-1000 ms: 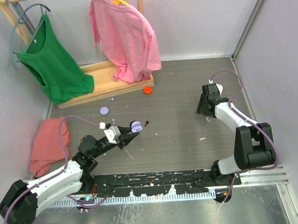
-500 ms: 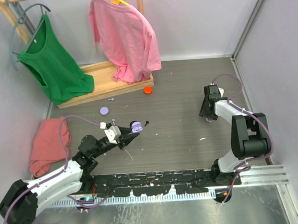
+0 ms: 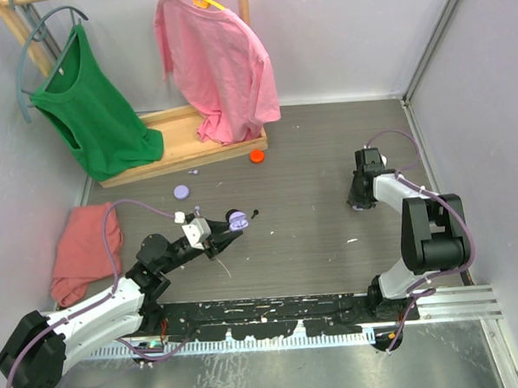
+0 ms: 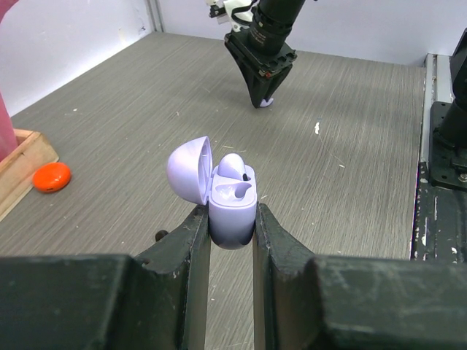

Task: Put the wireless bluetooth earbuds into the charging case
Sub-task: Pick up the earbud from the center of the board.

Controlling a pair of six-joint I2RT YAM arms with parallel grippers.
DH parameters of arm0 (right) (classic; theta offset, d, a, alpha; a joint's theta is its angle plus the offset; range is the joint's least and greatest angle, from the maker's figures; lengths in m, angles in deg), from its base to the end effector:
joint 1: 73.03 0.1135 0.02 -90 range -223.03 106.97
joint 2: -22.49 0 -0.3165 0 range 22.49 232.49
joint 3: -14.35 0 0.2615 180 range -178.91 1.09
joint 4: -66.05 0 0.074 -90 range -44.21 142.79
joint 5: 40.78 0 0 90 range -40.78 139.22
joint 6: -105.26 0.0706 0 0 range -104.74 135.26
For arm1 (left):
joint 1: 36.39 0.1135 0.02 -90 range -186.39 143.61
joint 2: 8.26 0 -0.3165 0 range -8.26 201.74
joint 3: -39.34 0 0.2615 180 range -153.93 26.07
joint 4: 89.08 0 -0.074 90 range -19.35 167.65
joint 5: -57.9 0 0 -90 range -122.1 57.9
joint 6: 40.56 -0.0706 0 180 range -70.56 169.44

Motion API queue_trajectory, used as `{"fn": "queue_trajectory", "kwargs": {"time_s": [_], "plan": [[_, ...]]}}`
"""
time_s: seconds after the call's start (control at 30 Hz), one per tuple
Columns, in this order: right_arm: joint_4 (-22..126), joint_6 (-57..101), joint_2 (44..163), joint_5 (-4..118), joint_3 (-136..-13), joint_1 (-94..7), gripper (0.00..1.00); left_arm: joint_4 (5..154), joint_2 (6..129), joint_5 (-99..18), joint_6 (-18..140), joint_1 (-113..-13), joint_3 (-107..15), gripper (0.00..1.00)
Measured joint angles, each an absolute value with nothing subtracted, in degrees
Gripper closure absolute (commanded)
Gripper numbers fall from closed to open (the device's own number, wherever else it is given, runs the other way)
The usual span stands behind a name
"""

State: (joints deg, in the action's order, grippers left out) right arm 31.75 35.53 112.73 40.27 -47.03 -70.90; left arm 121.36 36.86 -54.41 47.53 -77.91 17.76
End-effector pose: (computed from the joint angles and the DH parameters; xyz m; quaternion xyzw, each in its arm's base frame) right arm 0.3154 0.0007 0.1755 0.1708 0.9547 -0.0295 0.2417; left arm 0.1130 -0.1359 0.2501 0.3753 0.5510 -0.3695 0.6473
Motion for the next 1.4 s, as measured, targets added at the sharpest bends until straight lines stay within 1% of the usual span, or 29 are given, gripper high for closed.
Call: {"fn": "queue_trajectory", "kwargs": {"time_s": [0.23,0.57,0.7,0.9,0.97,1.13,1.4], "plan": [[29.5,36.6,108.7,45.3,-44.3,-69.5,0.73,120.7,36.8,-54.4,47.6,-77.9,17.8,1.0],[27.5,39.9,107.5,46.5,-44.1,-56.3,0.71,120.1,36.8,-54.4,48.4,-77.9,17.8,1.0],[27.9,41.1,109.0,46.5,-44.1,-53.9,0.65,120.1,36.5,-54.4,48.5,-77.9,17.8,1.0],[28.3,41.1,109.1,46.5,-44.4,-53.2,0.49,120.0,36.5,-54.4,48.5,-77.9,17.8,1.0],[28.3,40.9,109.1,46.5,-44.4,-53.2,0.45,120.0,36.5,-54.5,48.5,-77.9,17.8,1.0],[28.3,40.3,109.0,46.3,-44.5,-53.1,0.43,119.9,36.5,-54.5,48.5,-77.9,17.8,1.0],[27.9,39.2,108.8,47.6,-44.4,-53.1,0.43,119.7,36.5,-54.6,48.5,-77.9,17.8,1.0]]}}
